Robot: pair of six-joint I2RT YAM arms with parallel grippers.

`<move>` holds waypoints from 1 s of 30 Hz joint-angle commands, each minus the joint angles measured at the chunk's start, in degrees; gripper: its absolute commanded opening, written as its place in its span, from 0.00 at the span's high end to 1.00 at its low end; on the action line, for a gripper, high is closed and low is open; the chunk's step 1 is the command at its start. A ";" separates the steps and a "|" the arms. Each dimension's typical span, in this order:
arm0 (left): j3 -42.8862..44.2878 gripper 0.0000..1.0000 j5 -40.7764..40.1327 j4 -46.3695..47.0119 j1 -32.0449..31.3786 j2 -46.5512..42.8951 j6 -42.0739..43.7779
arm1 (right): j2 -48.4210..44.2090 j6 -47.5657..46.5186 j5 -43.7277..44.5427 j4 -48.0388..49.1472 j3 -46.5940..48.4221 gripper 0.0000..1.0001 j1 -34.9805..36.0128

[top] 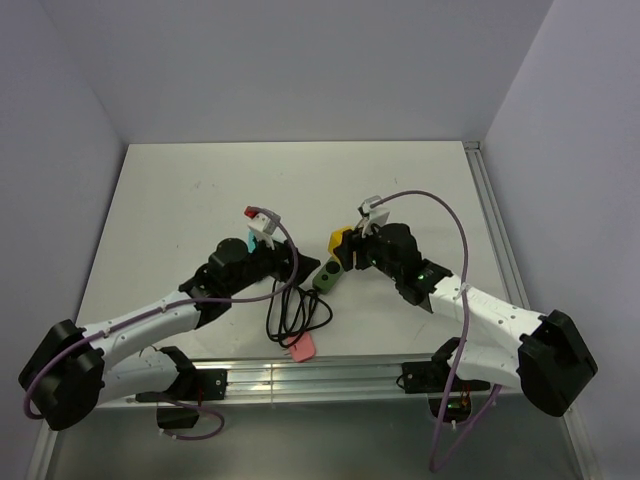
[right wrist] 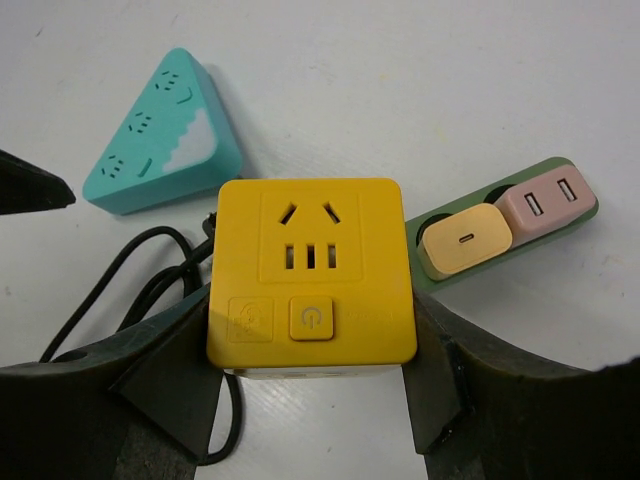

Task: Insert the plug
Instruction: Insert the plug into the socket.

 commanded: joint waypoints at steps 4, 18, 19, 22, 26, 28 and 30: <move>1.69 0.14 4.15 -0.52 4.73 0.92 -4.37 | -2.18 -3.70 0.63 17.09 -7.31 1.00 0.54; 3.18 0.16 7.85 -2.54 7.55 7.33 -6.58 | 6.61 -5.99 -1.82 21.23 -6.09 1.00 1.77; 3.27 0.16 8.03 -2.54 7.55 7.94 -6.66 | 6.96 -6.17 -1.92 21.84 -6.00 1.00 1.86; 3.36 0.16 8.29 -2.46 7.64 8.13 -6.84 | 8.54 -6.25 -1.83 22.11 -5.30 1.00 1.94; 3.18 0.16 7.85 -2.72 7.90 7.95 -6.93 | 10.39 -6.96 -2.36 22.72 -4.51 1.00 2.30; 3.36 0.16 7.68 -2.98 7.99 8.12 -7.02 | 10.92 -7.48 -2.53 23.16 -4.33 1.00 2.47; 3.44 0.16 7.94 -2.90 8.08 8.48 -7.19 | 11.27 -8.10 -2.62 23.78 -4.59 1.00 2.65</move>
